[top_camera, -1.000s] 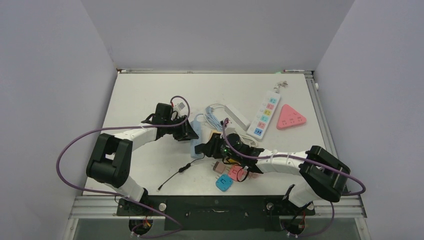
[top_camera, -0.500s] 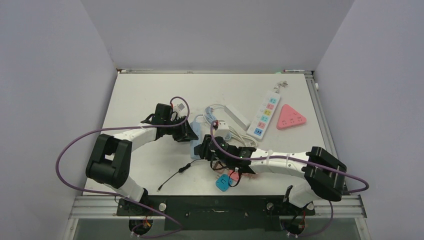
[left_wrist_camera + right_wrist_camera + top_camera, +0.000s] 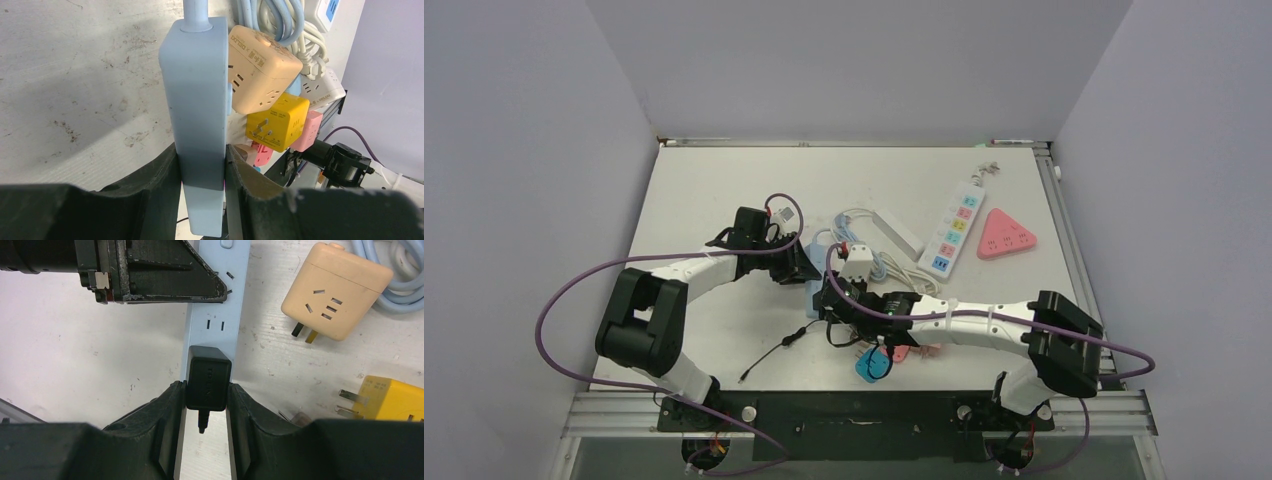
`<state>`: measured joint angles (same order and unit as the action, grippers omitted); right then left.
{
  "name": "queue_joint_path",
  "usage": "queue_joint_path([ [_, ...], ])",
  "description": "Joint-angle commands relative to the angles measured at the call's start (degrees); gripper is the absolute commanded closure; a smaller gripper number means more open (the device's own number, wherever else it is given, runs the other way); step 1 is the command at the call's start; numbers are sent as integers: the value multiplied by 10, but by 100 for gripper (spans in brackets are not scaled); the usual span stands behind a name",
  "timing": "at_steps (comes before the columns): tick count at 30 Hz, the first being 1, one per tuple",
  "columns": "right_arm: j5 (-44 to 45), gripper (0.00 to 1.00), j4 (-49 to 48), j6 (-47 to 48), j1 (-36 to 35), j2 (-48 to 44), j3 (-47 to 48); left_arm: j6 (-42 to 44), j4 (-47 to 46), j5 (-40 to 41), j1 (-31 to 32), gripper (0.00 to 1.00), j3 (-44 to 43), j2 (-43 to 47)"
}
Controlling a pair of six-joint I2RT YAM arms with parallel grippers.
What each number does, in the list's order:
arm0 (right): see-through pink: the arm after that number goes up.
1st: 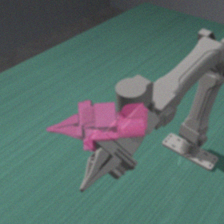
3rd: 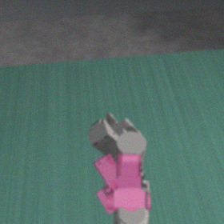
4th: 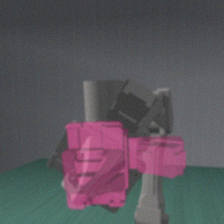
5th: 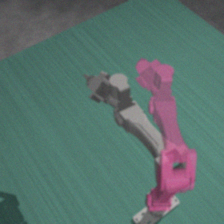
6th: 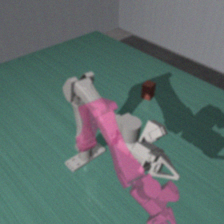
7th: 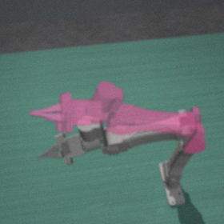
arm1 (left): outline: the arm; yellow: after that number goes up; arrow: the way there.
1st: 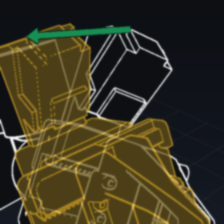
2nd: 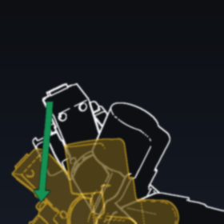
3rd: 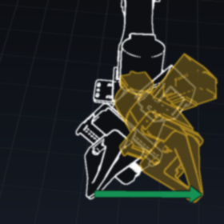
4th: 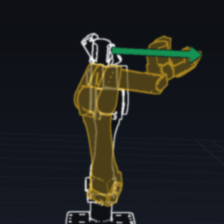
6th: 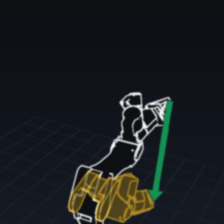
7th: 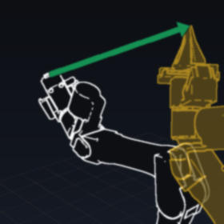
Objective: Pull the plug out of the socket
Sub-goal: Remove the plug from the socket.
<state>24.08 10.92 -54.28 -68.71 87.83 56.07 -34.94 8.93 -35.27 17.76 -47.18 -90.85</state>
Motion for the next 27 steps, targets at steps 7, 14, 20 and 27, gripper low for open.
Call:
queue_joint_path([
  [7, -141, 95, -194, 19, 68, -71, -102, 21, -20, 14, -11, 100, -19, 21],
  [14, -266, 95, -296, 29, 109, -82, -155, 23, -28, 2, -11, 100, -18, 25],
  [20, -282, 95, -309, 35, 111, -85, -163, 23, -29, 1, -11, 100, -17, 26],
  [27, -221, 95, -286, 24, 108, -101, -165, 25, -19, 17, -13, 100, -19, 27],
])
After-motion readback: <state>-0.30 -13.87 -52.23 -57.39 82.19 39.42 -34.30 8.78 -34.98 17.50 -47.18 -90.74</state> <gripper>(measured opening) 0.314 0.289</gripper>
